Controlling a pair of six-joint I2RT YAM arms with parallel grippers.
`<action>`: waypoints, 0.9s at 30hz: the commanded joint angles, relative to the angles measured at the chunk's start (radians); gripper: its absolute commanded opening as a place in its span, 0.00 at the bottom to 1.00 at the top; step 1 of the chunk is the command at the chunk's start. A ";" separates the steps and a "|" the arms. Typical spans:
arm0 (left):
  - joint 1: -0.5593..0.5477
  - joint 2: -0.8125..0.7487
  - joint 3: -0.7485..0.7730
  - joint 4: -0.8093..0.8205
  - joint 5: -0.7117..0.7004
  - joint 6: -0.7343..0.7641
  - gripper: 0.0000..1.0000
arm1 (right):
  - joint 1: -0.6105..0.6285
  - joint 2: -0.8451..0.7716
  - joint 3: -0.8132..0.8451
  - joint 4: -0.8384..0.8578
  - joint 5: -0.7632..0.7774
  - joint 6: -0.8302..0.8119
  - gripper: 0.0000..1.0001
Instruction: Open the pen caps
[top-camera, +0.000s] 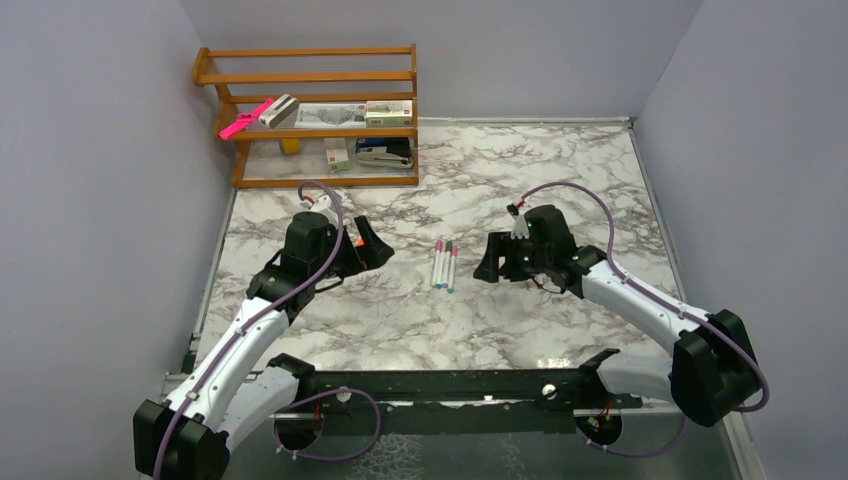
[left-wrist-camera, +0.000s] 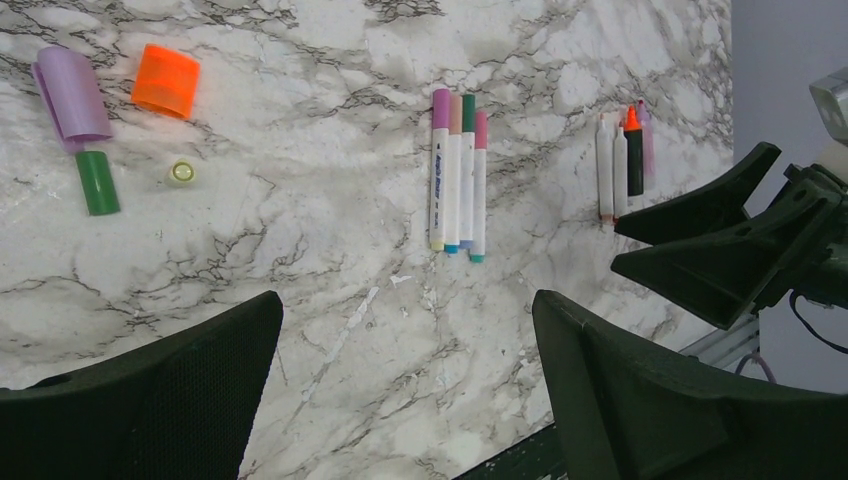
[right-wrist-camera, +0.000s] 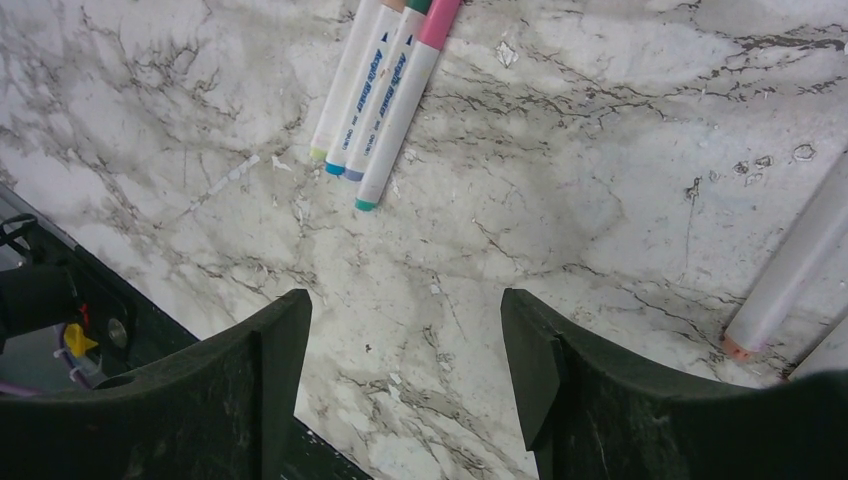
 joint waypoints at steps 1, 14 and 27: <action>0.003 0.005 0.003 -0.011 0.030 0.006 0.99 | 0.005 0.032 0.022 0.012 -0.020 -0.011 0.70; 0.004 0.063 0.014 0.019 0.061 0.014 0.99 | 0.006 0.057 0.019 0.027 -0.029 -0.013 0.70; 0.004 0.038 -0.105 0.097 0.106 0.002 0.99 | 0.006 0.107 -0.008 0.024 0.062 0.007 0.53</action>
